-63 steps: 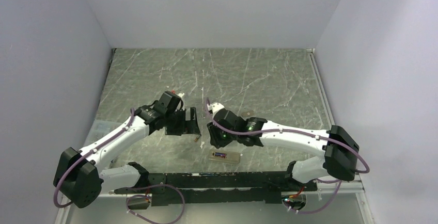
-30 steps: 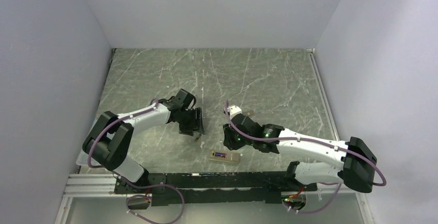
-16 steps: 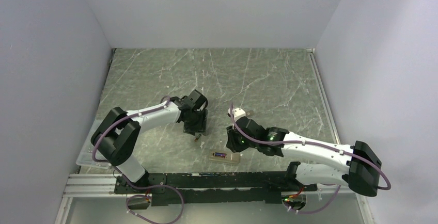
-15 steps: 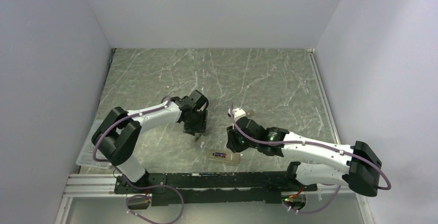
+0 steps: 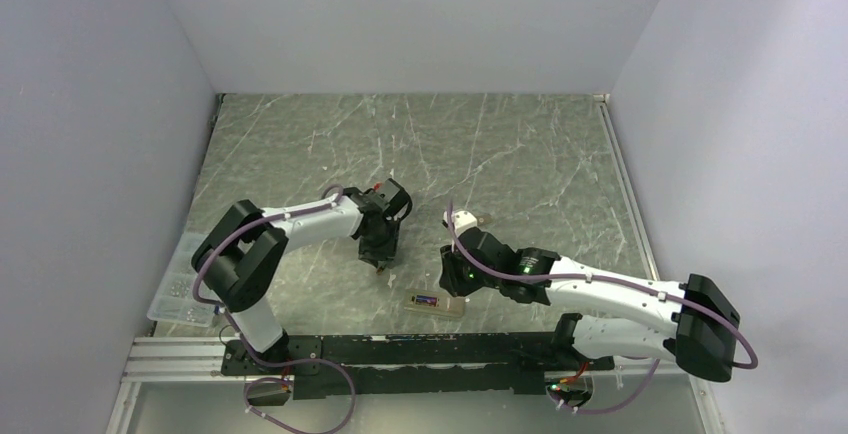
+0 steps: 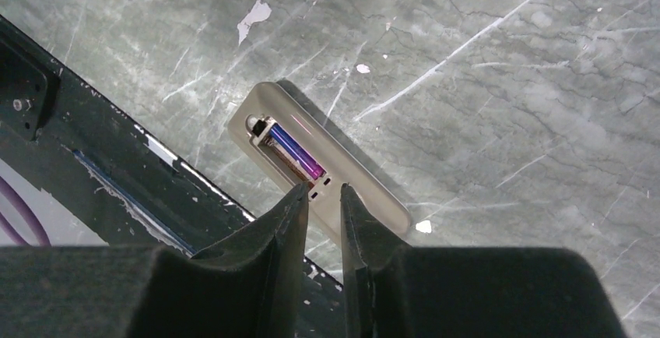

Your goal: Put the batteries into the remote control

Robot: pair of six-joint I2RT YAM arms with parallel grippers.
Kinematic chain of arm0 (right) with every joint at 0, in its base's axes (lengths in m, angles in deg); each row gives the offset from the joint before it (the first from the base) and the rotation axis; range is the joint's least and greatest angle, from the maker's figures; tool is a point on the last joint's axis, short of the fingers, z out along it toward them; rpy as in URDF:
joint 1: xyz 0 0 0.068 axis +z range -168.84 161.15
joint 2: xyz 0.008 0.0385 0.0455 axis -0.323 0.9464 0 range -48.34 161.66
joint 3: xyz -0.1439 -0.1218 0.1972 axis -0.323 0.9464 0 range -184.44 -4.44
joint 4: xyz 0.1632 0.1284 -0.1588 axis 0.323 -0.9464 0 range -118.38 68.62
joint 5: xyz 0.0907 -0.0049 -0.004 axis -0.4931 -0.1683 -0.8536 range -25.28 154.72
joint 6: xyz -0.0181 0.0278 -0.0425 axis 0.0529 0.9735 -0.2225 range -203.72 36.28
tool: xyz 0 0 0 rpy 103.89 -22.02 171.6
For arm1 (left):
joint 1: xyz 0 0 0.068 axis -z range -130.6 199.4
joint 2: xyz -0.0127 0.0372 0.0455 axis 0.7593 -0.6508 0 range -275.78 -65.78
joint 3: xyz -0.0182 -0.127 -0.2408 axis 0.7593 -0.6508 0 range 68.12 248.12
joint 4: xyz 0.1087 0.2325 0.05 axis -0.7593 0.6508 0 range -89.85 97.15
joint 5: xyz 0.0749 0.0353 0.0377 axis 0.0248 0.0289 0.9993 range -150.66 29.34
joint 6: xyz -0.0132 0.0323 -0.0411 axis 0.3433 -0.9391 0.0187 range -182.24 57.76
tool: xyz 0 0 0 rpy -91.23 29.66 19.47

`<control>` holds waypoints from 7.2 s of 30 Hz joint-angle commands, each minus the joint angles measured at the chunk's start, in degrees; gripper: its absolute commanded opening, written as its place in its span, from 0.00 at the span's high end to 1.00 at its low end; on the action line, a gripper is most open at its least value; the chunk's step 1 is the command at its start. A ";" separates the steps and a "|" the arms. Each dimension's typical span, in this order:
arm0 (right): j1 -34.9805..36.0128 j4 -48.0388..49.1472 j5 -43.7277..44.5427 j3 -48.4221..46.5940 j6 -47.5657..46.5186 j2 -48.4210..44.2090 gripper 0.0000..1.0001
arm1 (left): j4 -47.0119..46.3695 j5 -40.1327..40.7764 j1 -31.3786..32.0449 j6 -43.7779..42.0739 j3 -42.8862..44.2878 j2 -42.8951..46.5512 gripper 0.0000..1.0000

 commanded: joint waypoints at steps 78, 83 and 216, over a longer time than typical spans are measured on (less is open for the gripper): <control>-2.89 3.77 -1.49 -12.60 10.45 10.58 0.58 | -44.23 -25.90 -6.13 36.82 -23.55 24.19 1.00; -3.81 3.16 -1.35 -12.92 10.28 10.91 0.60 | -43.47 -25.90 -6.18 36.78 -23.10 25.48 1.00; 5.13 -27.52 -15.34 -27.23 -41.75 29.98 0.99 | -14.93 -22.96 -8.50 16.71 -30.36 41.42 0.12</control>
